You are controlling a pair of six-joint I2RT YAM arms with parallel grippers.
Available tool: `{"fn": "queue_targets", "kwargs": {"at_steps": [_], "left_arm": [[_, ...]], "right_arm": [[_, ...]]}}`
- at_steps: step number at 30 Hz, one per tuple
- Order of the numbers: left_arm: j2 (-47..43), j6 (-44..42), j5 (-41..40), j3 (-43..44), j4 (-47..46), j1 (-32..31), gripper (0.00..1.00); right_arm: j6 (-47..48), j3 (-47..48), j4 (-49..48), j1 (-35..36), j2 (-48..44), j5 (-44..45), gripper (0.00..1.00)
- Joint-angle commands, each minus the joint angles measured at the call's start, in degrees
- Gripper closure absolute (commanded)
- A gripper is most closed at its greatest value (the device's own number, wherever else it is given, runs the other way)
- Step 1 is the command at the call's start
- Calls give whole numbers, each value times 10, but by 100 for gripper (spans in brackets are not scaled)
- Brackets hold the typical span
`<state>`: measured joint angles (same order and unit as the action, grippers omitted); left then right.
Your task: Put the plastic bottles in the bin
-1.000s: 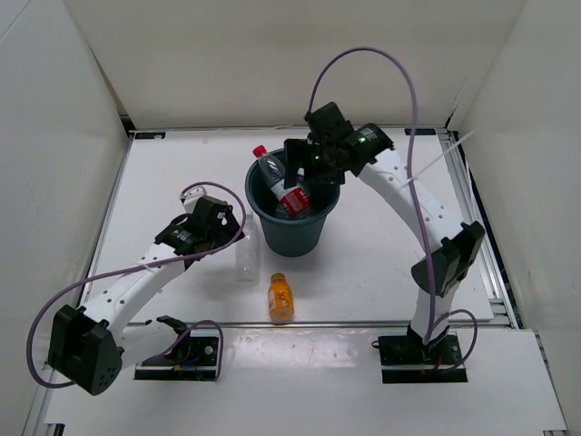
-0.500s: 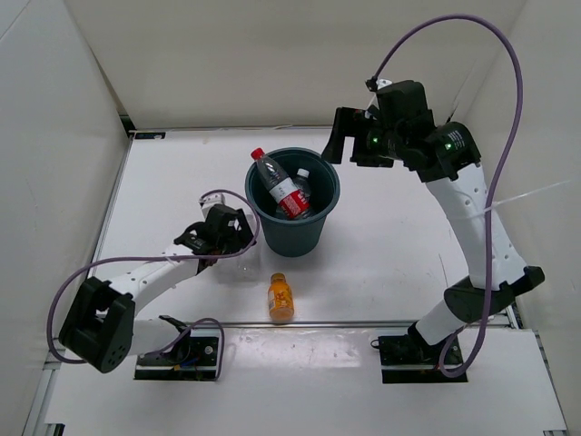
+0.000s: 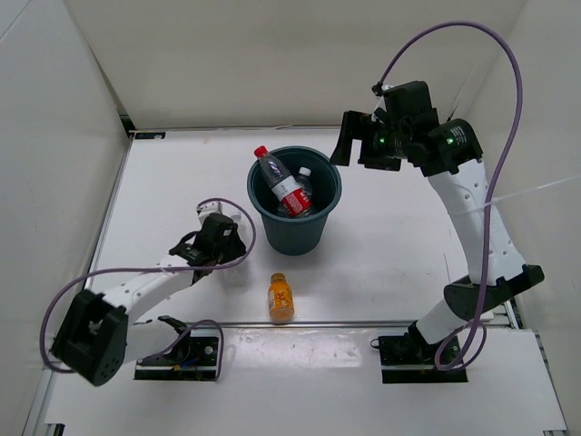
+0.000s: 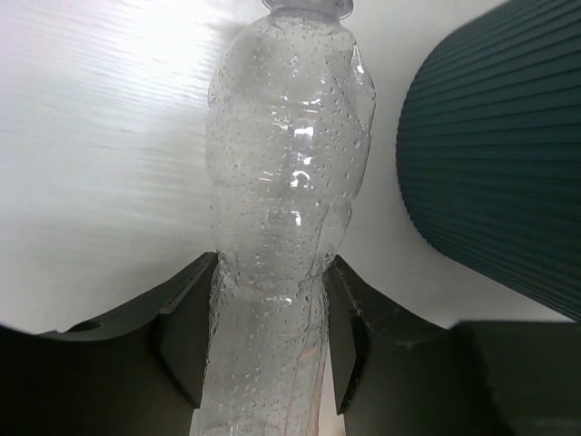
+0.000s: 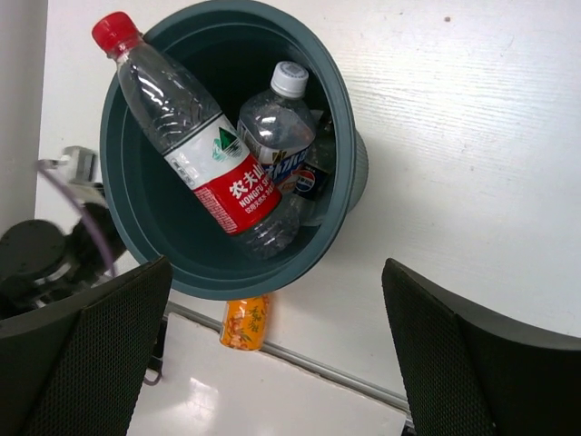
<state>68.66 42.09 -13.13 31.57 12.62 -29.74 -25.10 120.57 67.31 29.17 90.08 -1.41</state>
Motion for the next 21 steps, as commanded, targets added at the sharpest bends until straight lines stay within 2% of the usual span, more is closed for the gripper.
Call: {"fn": "queue_targets", "kwargs": {"at_steps": [1,2,4,5,7,8,11,15,18,21], "left_arm": [[-90,-10,-86,67,85,3,61],[-138,-23,-104,86,106,3,61],[-177,-36,-144,128,106,3,58],[-186,-41,-152,182,106,3,58],[-166,-68,-152,254,106,3,58],[-147,-81,-130,330,106,3,58],[-65,-75,-96,441,106,-4,58],[26,-39,-56,502,100,-16,58],[76,-22,-32,509,94,-30,58],[93,-16,-19,509,82,-52,50]], "right_arm": [[11,-15,-12,-8,-3,-20,0],[11,-20,-12,-8,-3,-25,0],[6,-38,-27,-13,-3,-32,0],[1,-62,-27,-13,-8,-32,0],[-6,-89,-48,-24,-13,-54,0],[-13,-103,-54,-24,-19,-60,0],[-27,-147,-78,-36,-31,-75,0],[-27,-157,-84,-56,-31,-87,0],[-27,-157,-84,-68,-31,-92,0],[-27,-164,-84,-83,-38,-92,0]]}}
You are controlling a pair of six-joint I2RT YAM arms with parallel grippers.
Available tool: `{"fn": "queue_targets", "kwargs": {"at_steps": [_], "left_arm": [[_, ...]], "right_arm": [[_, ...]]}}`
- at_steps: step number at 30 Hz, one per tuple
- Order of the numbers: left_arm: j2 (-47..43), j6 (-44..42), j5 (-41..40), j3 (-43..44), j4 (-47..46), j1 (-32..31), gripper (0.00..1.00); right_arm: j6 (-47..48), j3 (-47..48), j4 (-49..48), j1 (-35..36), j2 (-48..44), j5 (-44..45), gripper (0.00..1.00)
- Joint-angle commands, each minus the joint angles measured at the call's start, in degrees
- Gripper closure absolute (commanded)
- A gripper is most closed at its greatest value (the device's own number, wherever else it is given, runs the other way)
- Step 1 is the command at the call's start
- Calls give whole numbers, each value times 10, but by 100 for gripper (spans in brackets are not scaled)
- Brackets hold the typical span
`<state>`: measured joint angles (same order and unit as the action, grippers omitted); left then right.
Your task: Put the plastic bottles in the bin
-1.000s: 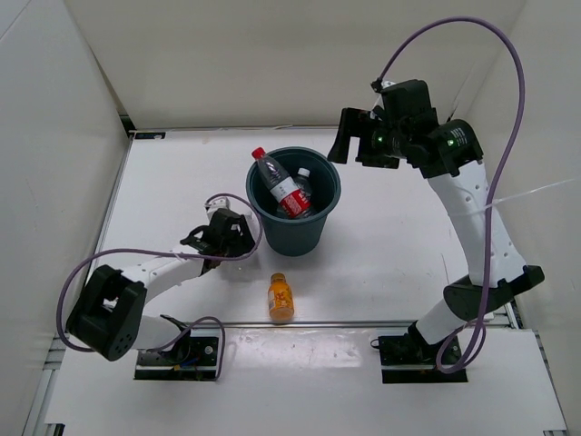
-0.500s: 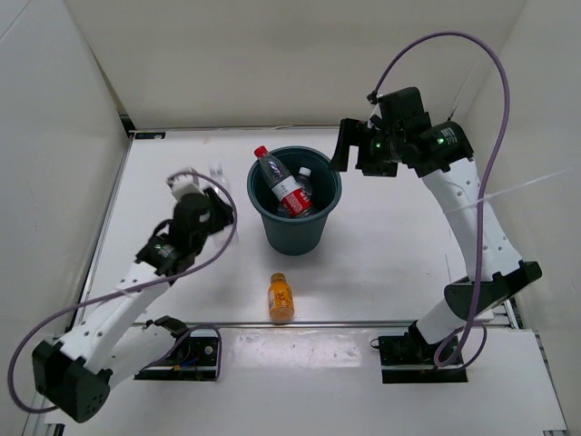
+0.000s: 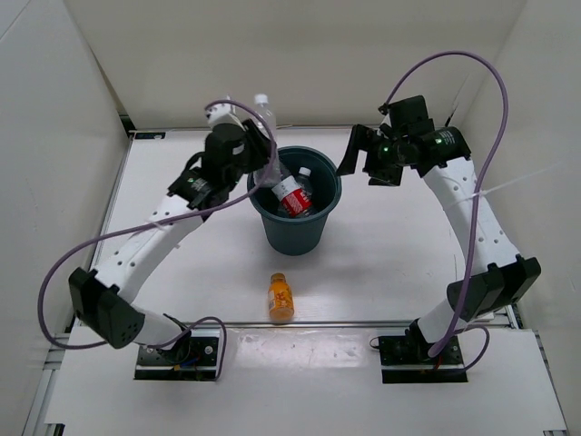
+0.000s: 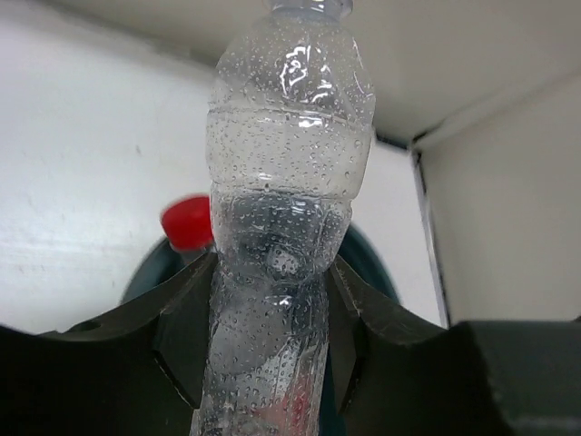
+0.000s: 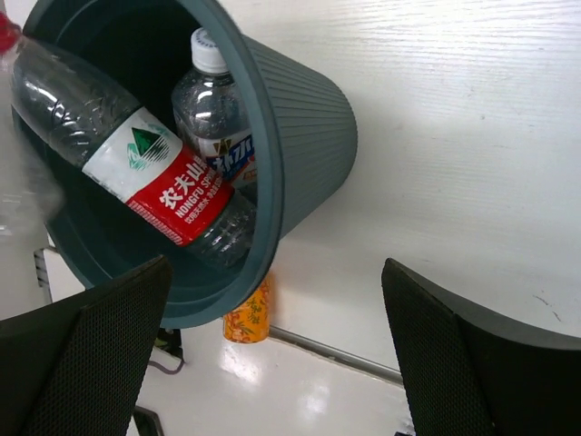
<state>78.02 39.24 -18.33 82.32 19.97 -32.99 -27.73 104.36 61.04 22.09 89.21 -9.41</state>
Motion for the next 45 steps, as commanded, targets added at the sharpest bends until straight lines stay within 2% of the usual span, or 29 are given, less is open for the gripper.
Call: {"fn": "queue_targets", "kwargs": {"at_steps": [1,3,6,8,9,12,17,21,28,33,36,37,39,40,43,45], "left_arm": [[6,13,33,-5,9,-25,48],[6,19,33,-23,9,-36,42],[6,38,28,-51,9,-46,41],[-4,46,28,-57,9,-46,35],[-9,46,28,-65,9,-46,23],[-15,57,28,-85,9,-46,0],[-28,37,17,-67,9,-52,0],[-42,9,6,-31,9,-57,0],[-54,-38,-5,-30,9,-57,0],[-74,-51,-5,-41,9,-57,0],[-90,-70,-11,-41,9,-57,0],[-98,-79,-44,-41,9,-57,0],[-130,-107,-85,-36,9,-57,0],[-140,-116,-121,-36,9,-57,0],[-195,-152,-179,-71,16,-57,0],[-240,-152,-208,-100,42,-57,0]], "right_arm": [[0,-9,-21,-21,-35,-17,0],[0,-16,-27,-29,-47,-18,0],[5,-30,-27,-45,-53,-24,0],[5,-36,-32,-56,-59,-24,0],[5,-44,-32,-57,-64,-24,0],[5,-63,-43,-57,-71,-29,0],[-7,-113,-85,-57,-105,-35,0],[-7,-118,-101,-57,-125,-47,0],[4,-118,-115,-28,-130,-42,0],[23,-89,-115,25,-135,-30,0],[48,-79,-115,57,-135,-50,6],[54,-70,-115,77,-135,-50,10],[82,-62,-100,114,-135,-49,11],[82,-62,-87,159,-135,0,10],[59,-127,-94,225,-174,45,6],[30,-220,-108,257,-217,53,6]]}}
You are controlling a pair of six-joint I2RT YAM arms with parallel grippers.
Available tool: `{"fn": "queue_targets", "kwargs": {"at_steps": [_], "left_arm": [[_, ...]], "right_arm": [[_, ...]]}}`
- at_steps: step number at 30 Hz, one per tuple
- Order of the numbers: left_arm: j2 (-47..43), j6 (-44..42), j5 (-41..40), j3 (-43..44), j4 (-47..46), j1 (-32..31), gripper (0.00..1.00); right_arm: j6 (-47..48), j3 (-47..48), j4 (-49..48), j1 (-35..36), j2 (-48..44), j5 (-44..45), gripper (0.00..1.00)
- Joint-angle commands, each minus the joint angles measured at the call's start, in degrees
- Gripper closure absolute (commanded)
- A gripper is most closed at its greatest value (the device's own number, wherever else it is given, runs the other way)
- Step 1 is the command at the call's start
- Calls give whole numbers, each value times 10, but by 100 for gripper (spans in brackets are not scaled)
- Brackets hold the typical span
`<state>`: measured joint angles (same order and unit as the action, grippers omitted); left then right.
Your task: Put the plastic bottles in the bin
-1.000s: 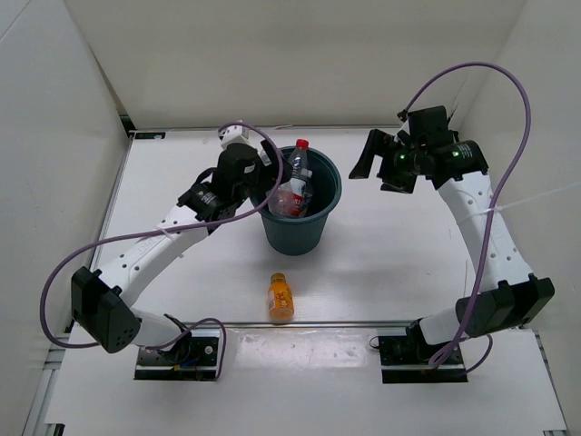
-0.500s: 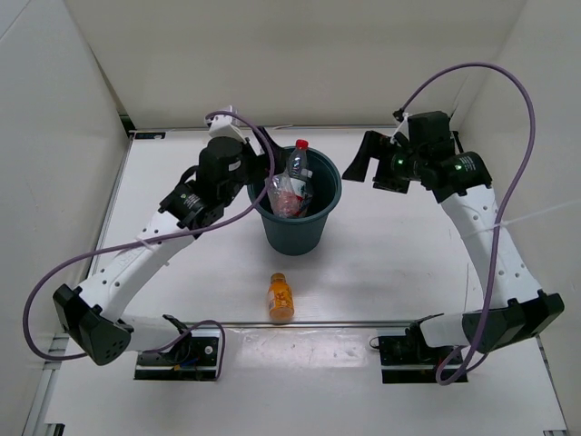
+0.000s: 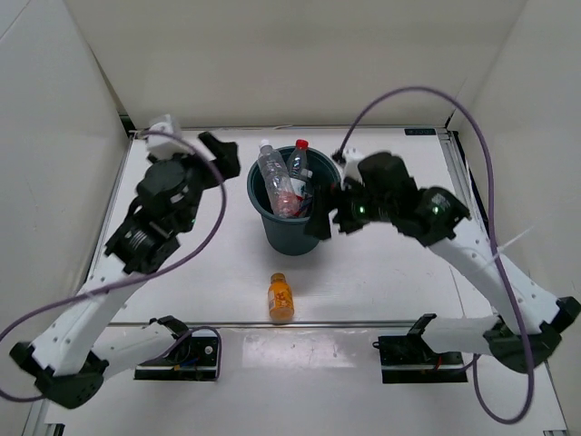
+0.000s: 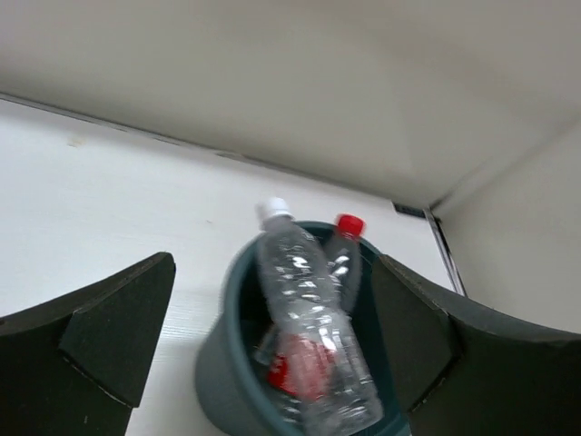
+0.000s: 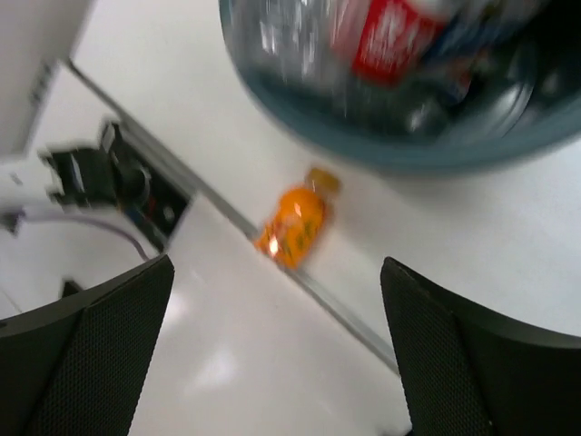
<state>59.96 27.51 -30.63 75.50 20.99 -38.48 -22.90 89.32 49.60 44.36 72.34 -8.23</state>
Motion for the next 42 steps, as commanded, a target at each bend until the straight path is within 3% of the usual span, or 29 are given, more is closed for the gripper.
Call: {"fn": "queue_targets", "kwargs": {"at_steps": [1,3,6,7,12,17,23,39,42], "left_arm": [[-72,-34,-108,-43,46,-2,0],[-106,-12,-135,-57,87,-2,0],[-123,46,-194,-63,226,-2,0],[-123,99,-204,-63,314,-2,0],[-157,211,-218,-109,456,-2,0],[-240,278,-232,-149,508,-2,0],[-289,293,-226,-138,577,-2,0],[-316,287,-190,-138,595,-2,0],[-316,287,-185,-138,595,-2,0]], "right_arm": [[-49,-98,1,45,-77,54,1],[-70,-177,-8,81,-100,59,0],[-99,-241,-20,134,-121,89,0],[-99,-280,-20,148,-127,95,0],[-113,-356,-90,247,-80,110,0],[-127,-349,-142,309,17,153,0],[-112,-288,-185,314,97,174,0],[-131,-206,-202,296,272,168,0],[-125,-206,-202,296,290,162,8]]}}
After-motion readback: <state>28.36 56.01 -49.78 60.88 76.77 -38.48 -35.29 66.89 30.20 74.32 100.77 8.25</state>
